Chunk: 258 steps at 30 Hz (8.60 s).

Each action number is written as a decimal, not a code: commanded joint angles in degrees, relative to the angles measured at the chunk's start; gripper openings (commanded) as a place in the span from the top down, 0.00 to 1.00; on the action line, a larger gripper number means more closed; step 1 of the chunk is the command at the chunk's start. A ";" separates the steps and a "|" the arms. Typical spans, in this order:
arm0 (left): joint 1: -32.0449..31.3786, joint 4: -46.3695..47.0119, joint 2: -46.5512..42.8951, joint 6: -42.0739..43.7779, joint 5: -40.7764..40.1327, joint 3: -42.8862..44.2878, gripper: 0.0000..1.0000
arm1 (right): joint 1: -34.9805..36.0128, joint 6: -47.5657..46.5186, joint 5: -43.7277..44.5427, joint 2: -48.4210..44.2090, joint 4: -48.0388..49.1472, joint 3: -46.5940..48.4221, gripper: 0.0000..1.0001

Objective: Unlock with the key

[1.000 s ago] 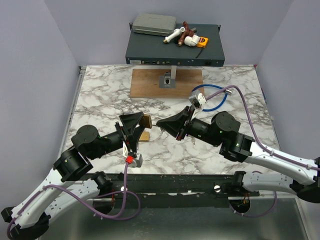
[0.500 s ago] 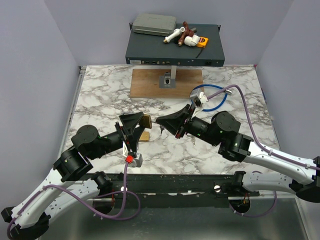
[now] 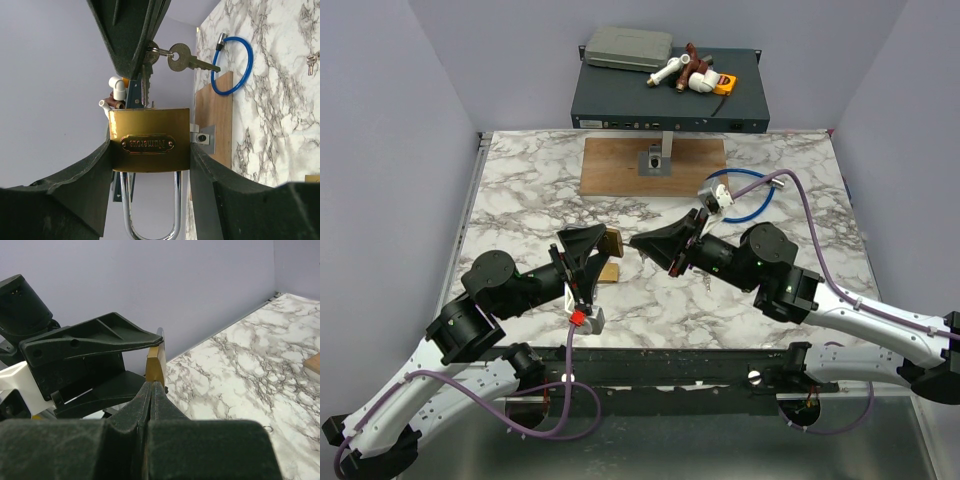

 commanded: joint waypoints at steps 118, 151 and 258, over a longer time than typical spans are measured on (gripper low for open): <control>2.55 -24.12 22.80 -43.18 -7.76 30.80 1.00 | -4.83 27.50 -4.12 5.55 21.44 -12.74 0.38; 2.64 -22.42 20.74 -44.39 -6.17 28.07 1.00 | -5.63 34.06 0.37 17.02 41.77 -10.38 0.51; 23.99 -39.09 18.73 -47.16 43.80 32.62 1.00 | -4.97 7.25 -16.94 -12.81 -4.09 -3.63 0.53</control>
